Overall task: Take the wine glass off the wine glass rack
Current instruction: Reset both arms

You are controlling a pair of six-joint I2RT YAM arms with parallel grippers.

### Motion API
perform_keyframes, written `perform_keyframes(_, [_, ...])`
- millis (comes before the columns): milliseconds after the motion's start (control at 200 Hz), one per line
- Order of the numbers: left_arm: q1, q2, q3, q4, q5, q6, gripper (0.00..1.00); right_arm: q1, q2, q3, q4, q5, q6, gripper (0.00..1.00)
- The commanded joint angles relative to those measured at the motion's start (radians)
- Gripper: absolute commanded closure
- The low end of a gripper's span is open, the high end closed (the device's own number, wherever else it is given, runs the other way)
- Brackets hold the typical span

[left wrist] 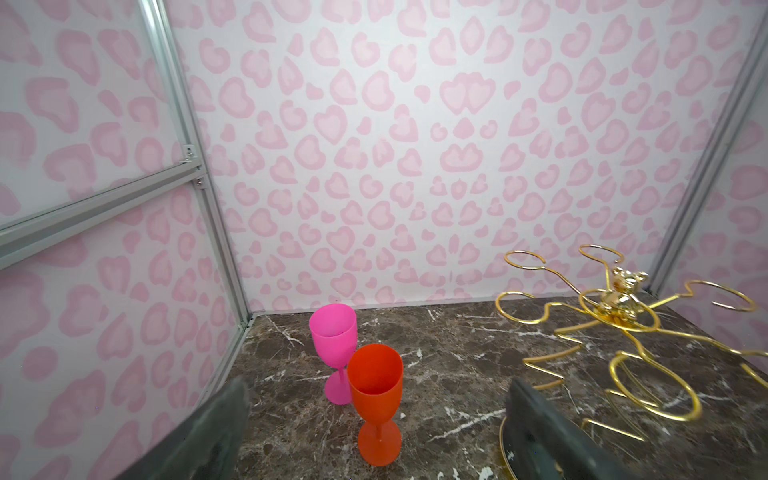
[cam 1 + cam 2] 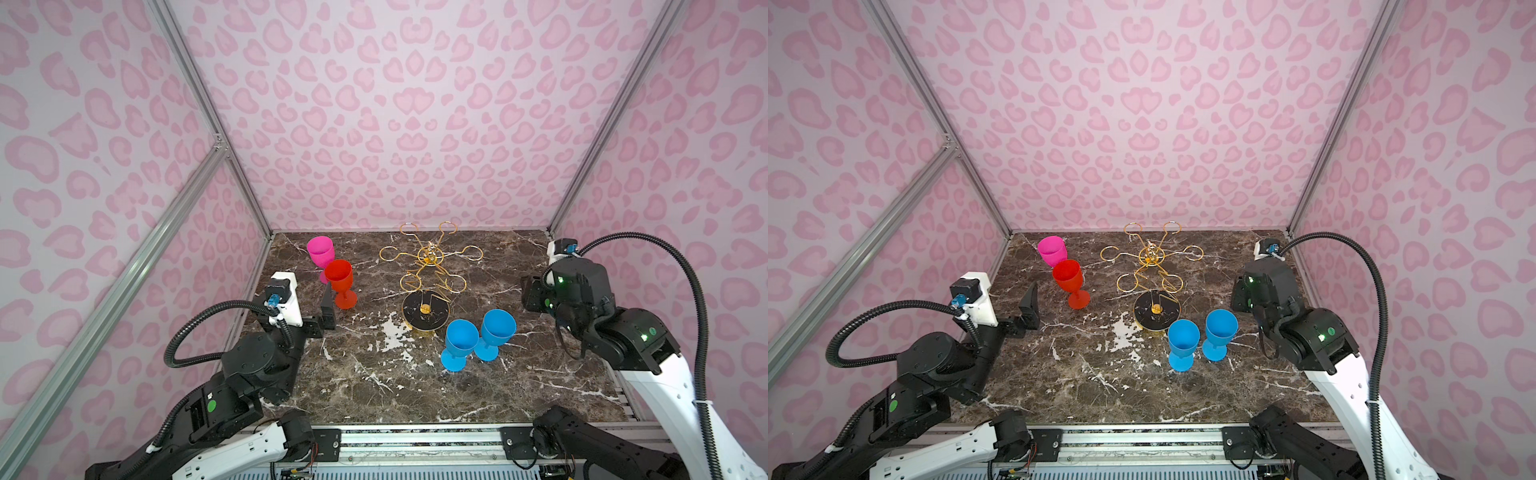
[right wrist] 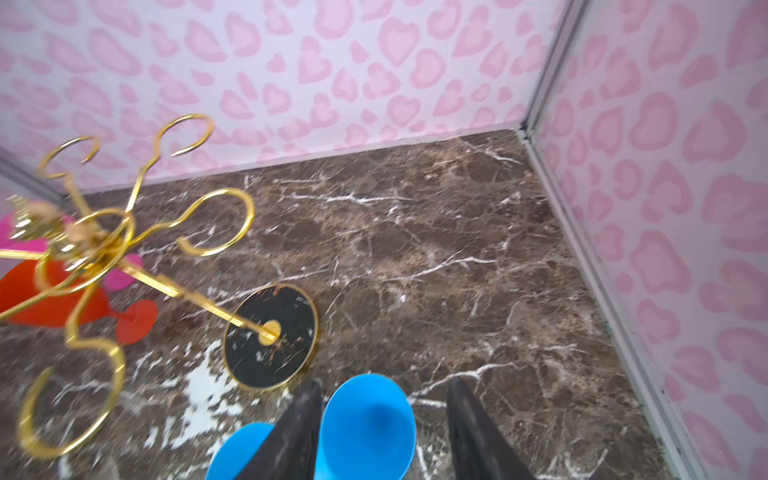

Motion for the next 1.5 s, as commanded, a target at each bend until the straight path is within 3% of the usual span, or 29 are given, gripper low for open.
perform_keyframes(0, [0.063, 0.003, -0.005, 0.036, -0.034, 0.035, 0.03, -0.129, 0.02, -0.09, 0.196, -0.096, -0.118, 0.46])
perform_keyframes(105, [0.168, 0.026, -0.039, 0.064, 0.047, 0.057, 0.03, -0.293, 0.027, -0.238, 0.342, -0.154, -0.116, 0.43])
perform_keyframes(175, [0.267, 0.051, -0.045, 0.046, 0.103, 0.005, 0.03, -0.386, 0.015, -0.349, 0.455, -0.175, -0.128, 0.42])
perform_keyframes(365, [0.682, 0.125, -0.126, 0.059, 0.402, -0.095, 0.03, -0.588, -0.033, -0.661, 0.798, -0.223, -0.205, 0.35])
perform_keyframes(485, [0.965, 0.229, -0.22, 0.062, 0.549, -0.219, 0.03, -0.622, -0.055, -0.852, 1.009, -0.263, -0.233, 0.28])
perform_keyframes(575, [1.087, 0.278, -0.353, 0.192, 0.633, -0.244, 0.03, -0.621, -0.057, -0.984, 1.165, -0.299, -0.249, 0.17])
perform_keyframes(630, [1.105, 0.3, -0.45, 0.331, 0.673, -0.231, 0.03, -0.62, -0.04, -1.056, 1.283, -0.318, -0.243, 0.11])
perform_keyframes(660, [1.107, 0.314, -0.501, 0.406, 0.693, -0.219, 0.03, -0.616, -0.021, -1.095, 1.353, -0.322, -0.242, 0.02])
perform_keyframes(745, [1.107, 0.378, -0.611, 0.613, 0.713, -0.23, 0.03, -0.581, 0.088, -1.162, 1.579, -0.269, -0.24, 0.0])
perform_keyframes(800, [1.107, 0.447, -0.649, 0.692, 0.713, -0.253, 0.03, -0.569, 0.139, -1.091, 1.502, -0.271, -0.242, 0.0])
perform_keyframes(895, [1.109, 0.597, -0.664, 0.818, 0.778, -0.26, 0.02, -0.509, 0.268, -1.031, 1.576, -0.249, -0.261, 0.0])
perform_keyframes(925, [1.107, 0.627, -0.63, 0.786, 0.786, -0.252, 0.02, -0.485, 0.308, -1.012, 1.607, -0.222, -0.274, 0.0])
perform_keyframes(1035, [1.107, 0.705, -0.66, 1.041, 0.785, -0.244, 0.02, -0.407, 0.436, -0.947, 1.692, -0.113, -0.359, 0.0])
perform_keyframes(1135, [1.106, 0.816, -0.589, 1.07, 0.849, -0.197, 0.02, -0.395, 0.605, -1.033, 2.044, -0.105, -0.389, 0.0])
perform_keyframes(1195, [1.084, 0.866, -0.545, 1.044, 0.875, -0.163, 0.02, -0.384, 0.536, -1.011, 1.884, -0.047, -0.356, 0.0])
perform_keyframes(1275, [1.036, 0.898, -0.537, 1.059, 0.917, -0.08, 0.02, -0.388, 0.597, -1.038, 2.04, -0.028, -0.361, 0.0])
perform_keyframes(1365, [1.038, 0.896, -0.609, 1.177, 0.926, -0.079, 0.02, -0.386, 0.549, -0.991, 1.862, -0.024, -0.345, 0.0])
perform_keyframes(1415, [1.039, 0.925, -0.653, 1.3, 0.929, -0.082, 0.02, -0.384, 0.575, -1.012, 1.945, -0.018, -0.351, 0.0])
perform_keyframes(1495, [1.04, 0.924, -0.642, 1.274, 0.93, -0.081, 0.02, -0.382, 0.587, -1.027, 2.0, -0.017, -0.357, 0.0])
